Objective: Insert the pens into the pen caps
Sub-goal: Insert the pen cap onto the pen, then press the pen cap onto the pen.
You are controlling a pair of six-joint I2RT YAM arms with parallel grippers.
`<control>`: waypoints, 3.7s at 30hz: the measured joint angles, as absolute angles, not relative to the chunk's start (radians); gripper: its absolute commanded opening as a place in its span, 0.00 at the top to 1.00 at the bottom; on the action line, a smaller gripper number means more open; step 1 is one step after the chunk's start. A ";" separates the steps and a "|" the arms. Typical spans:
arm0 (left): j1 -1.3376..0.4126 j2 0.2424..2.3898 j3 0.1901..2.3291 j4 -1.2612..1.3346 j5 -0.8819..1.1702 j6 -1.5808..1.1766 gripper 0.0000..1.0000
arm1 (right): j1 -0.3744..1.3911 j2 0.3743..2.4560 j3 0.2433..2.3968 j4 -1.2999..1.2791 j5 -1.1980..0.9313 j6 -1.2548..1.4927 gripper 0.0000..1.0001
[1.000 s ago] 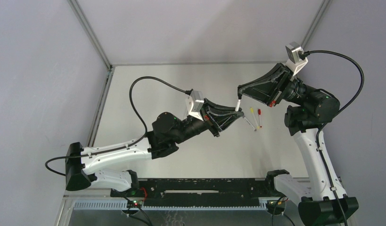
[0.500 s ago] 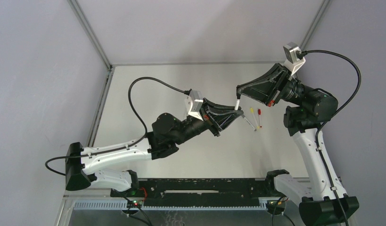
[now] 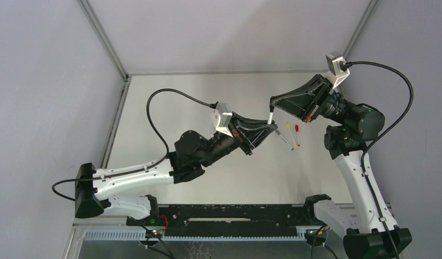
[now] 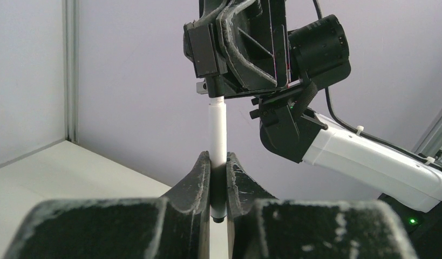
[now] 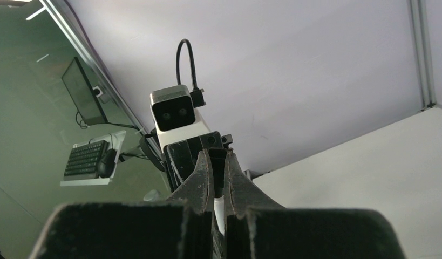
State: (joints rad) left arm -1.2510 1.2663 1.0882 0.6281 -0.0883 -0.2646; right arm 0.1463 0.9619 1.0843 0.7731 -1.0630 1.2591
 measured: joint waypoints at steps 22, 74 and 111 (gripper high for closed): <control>-1.206 1.257 1.020 0.649 -0.064 -0.314 1.00 | 0.150 0.928 1.083 0.533 -1.150 0.980 0.43; -1.164 1.178 0.928 0.566 0.083 -0.306 1.00 | 0.221 1.048 1.384 -0.220 -1.283 0.419 0.81; -1.074 1.241 1.062 0.283 0.106 -0.271 1.00 | 0.239 1.030 1.161 0.037 -1.166 0.536 1.00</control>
